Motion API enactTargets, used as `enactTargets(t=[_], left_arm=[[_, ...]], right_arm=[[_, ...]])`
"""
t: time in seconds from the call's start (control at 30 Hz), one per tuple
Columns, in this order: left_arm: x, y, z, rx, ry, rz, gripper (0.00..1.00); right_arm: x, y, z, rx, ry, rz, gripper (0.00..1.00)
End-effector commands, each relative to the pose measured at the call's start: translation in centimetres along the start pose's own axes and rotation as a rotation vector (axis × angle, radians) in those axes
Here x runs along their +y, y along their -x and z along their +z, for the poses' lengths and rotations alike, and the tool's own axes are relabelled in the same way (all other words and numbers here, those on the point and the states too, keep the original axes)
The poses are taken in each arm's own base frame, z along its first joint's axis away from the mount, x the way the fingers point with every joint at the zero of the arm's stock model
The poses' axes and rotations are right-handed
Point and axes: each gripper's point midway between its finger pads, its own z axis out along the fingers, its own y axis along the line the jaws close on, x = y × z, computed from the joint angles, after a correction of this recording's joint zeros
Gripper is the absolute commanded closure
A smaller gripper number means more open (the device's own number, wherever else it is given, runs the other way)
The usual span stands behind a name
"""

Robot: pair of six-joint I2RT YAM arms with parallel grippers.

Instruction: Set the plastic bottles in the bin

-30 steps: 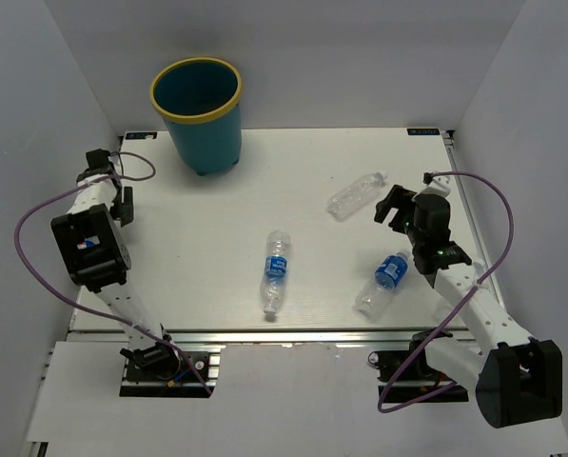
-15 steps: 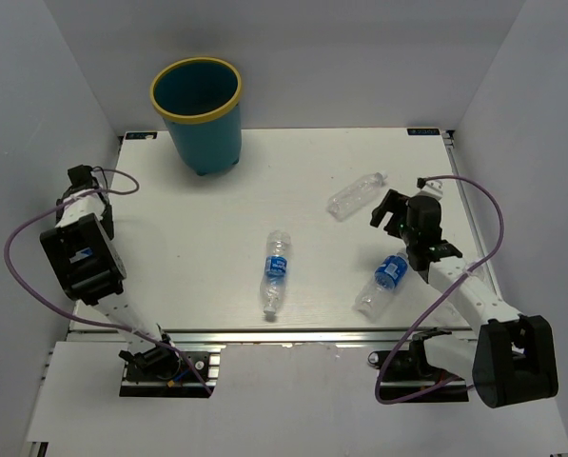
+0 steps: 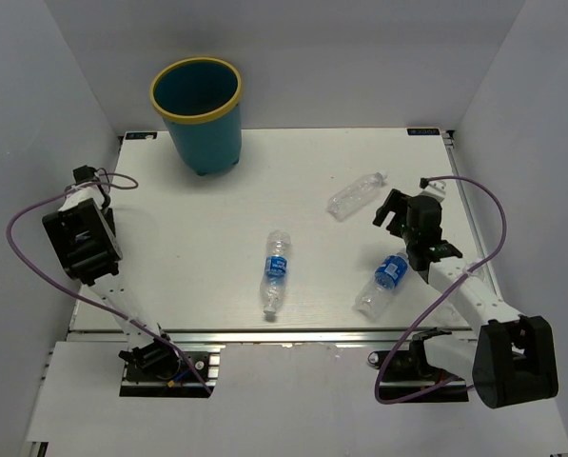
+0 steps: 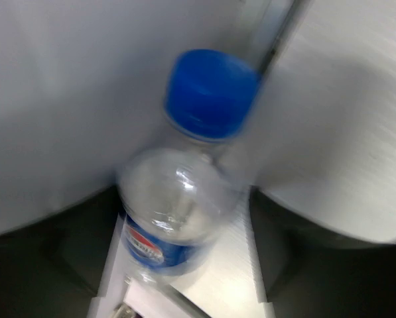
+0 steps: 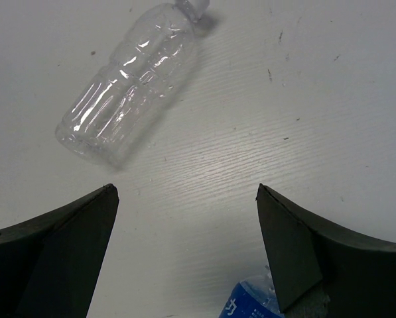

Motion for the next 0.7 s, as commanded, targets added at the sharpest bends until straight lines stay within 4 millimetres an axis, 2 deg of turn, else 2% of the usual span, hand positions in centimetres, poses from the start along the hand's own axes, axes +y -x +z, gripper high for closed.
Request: enactTargets(t=[0.0,0.07,0.1,0.17,0.2,0.23,0.33,0.37,0.4,0.43,0.47,0.5,0.53,0.57,0.6,0.63,0.67], left_arm=[[0.7,0.7,-0.3,0.006,0.014,-0.034,0.24],[0.8,1.1,-0.3,0.006,0.016,-0.038,0.38],[0.7,1.1,-0.3,0.009,0.012,-0.034,0.51],[0.7,1.8,-1.1,0.004,0.003,-0.037,0.61],[0.4,2.2,-1.7,-0.005,0.001,-0.034,0.68],[0.5,2.5,-2.5,-0.010,-0.004,-0.035,0.71],[0.8,5.1,-6.2,-0.100,-0.006,-0.048,0.84],[1.2,6.7,-8.0,-0.158,-0.004,-0.065,0.88],[0.0,8.0,-9.8,-0.220,-0.050,-0.059,0.91],[-0.3,9.1,-11.4,-0.275,-0.087,-0.073,0.97],[0.5,10.9,-14.9,-0.376,-0.120,-0.108,0.97],[-1.0,12.2,-17.4,-0.456,-0.221,-0.107,1.00],[-1.1,13.6,-19.8,-0.535,-0.278,-0.157,1.00],[-0.4,14.5,-23.5,-0.639,-0.337,-0.202,1.00],[-0.6,15.6,-26.7,-0.723,-0.447,-0.279,1.00],[0.2,17.3,-29.6,-0.840,-0.495,-0.362,1.00],[0.2,17.8,-32.0,-0.909,-0.571,-0.404,1.00]], right_arm=[[-0.4,2.2,-0.2,-0.076,-0.029,-0.003,0.10],[-0.7,2.4,-0.4,-0.085,-0.042,-0.011,0.11],[-0.8,2.4,-0.4,-0.083,-0.048,-0.019,0.11],[-1.2,3.2,-0.7,-0.090,-0.086,-0.035,0.11],[-1.4,3.3,-1.0,-0.083,-0.097,-0.041,0.11],[-1.6,3.4,-1.1,-0.089,-0.103,-0.041,0.11],[-1.5,3.4,-1.4,-0.105,-0.088,-0.039,0.11],[-1.6,3.4,-1.6,-0.114,-0.087,-0.035,0.11],[-1.5,3.4,-1.7,-0.117,-0.083,-0.034,0.11],[-1.4,3.6,-1.8,-0.125,-0.078,-0.030,0.11],[-1.3,3.7,-2.0,-0.130,-0.067,-0.029,0.11],[-1.2,3.7,-2.2,-0.133,-0.059,-0.027,0.11],[-0.8,3.6,-2.3,-0.130,-0.037,-0.027,0.11],[-0.6,3.6,-2.5,-0.131,-0.018,-0.026,0.11],[-0.3,3.0,-2.5,-0.116,0.003,-0.032,0.11],[-0.2,2.8,-2.6,-0.109,0.016,-0.027,0.11],[0.1,2.7,-2.7,-0.110,0.036,-0.024,0.11]])
